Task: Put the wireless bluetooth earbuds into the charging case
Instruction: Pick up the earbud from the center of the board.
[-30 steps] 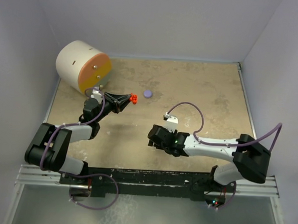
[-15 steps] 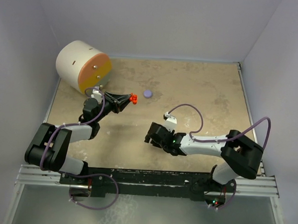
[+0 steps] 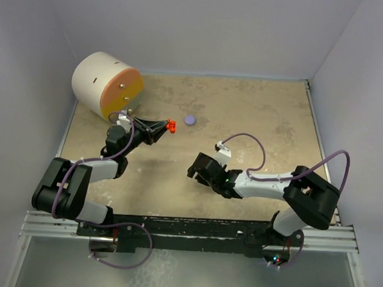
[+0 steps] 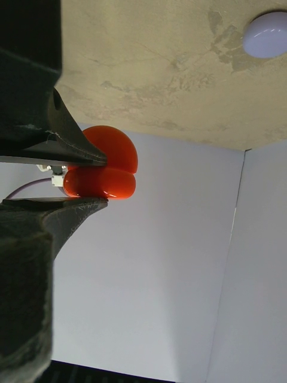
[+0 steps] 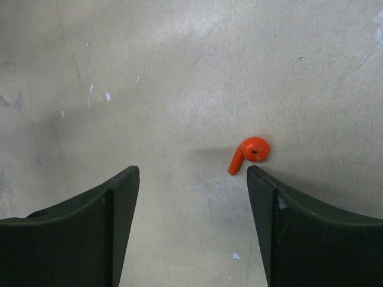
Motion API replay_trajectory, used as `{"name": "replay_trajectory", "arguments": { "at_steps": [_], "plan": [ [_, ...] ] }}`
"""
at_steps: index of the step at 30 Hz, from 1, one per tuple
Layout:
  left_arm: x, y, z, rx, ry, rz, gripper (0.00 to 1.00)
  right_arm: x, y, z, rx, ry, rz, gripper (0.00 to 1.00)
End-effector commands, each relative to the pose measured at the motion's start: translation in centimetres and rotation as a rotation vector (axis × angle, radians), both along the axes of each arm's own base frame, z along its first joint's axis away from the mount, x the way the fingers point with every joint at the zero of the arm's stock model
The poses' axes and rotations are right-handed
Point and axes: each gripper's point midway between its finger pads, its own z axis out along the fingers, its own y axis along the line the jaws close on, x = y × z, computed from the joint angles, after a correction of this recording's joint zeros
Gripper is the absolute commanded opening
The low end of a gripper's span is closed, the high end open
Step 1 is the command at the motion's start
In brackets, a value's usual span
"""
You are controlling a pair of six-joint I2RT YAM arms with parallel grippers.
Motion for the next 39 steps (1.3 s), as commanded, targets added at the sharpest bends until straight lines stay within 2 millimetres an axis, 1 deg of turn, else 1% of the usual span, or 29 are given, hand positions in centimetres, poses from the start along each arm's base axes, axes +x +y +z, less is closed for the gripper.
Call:
{"name": "replay_trajectory", "arguments": {
  "at_steps": [1,4,7,12,17,24,25,27,32,34,39],
  "plan": [
    [-0.2,0.1,2.4,-0.015,-0.094,-0.008,0.0,-3.1,-3.5,-3.3,-0.104,0.095,-0.016,0.76],
    [-0.1,0.1,2.4,-0.014,-0.093,-0.009,0.0,-4.0,-4.2,-3.9,-0.087,0.119,-0.046,0.77],
    [0.0,0.0,2.2,-0.011,-0.092,-0.012,0.0,-4.3,-3.9,-4.0,-0.065,0.135,-0.039,0.77],
    [0.1,-0.1,2.1,-0.012,-0.09,-0.018,0.0,-3.3,-3.6,-4.4,-0.079,0.133,-0.052,0.78],
    [0.0,-0.1,2.0,-0.01,-0.087,-0.019,0.0,-1.9,-5.2,-5.4,-0.129,0.143,-0.086,0.78],
    [0.1,0.0,1.9,-0.007,-0.083,-0.015,0.0,-1.0,-6.0,-5.3,-0.151,0.133,-0.11,0.78],
    [0.1,0.0,1.9,-0.007,-0.084,-0.015,0.0,-0.9,-6.5,-5.3,-0.173,0.123,-0.121,0.78],
    [0.1,0.0,1.9,-0.007,-0.083,-0.015,0.0,-1.5,-6.3,-5.4,-0.159,0.127,-0.108,0.77],
    [0.1,0.0,1.8,-0.003,-0.084,-0.014,0.0,-2.8,-7.3,-5.5,-0.127,0.153,-0.135,0.77],
    [0.1,0.1,1.7,0.0,-0.081,-0.011,0.0,-3.1,-7.2,-5.4,-0.103,0.161,-0.132,0.78],
    [0.1,0.1,1.6,0.001,-0.081,-0.011,0.0,-2.2,-7.2,-5.1,-0.118,0.139,-0.134,0.78]
  ]
}}
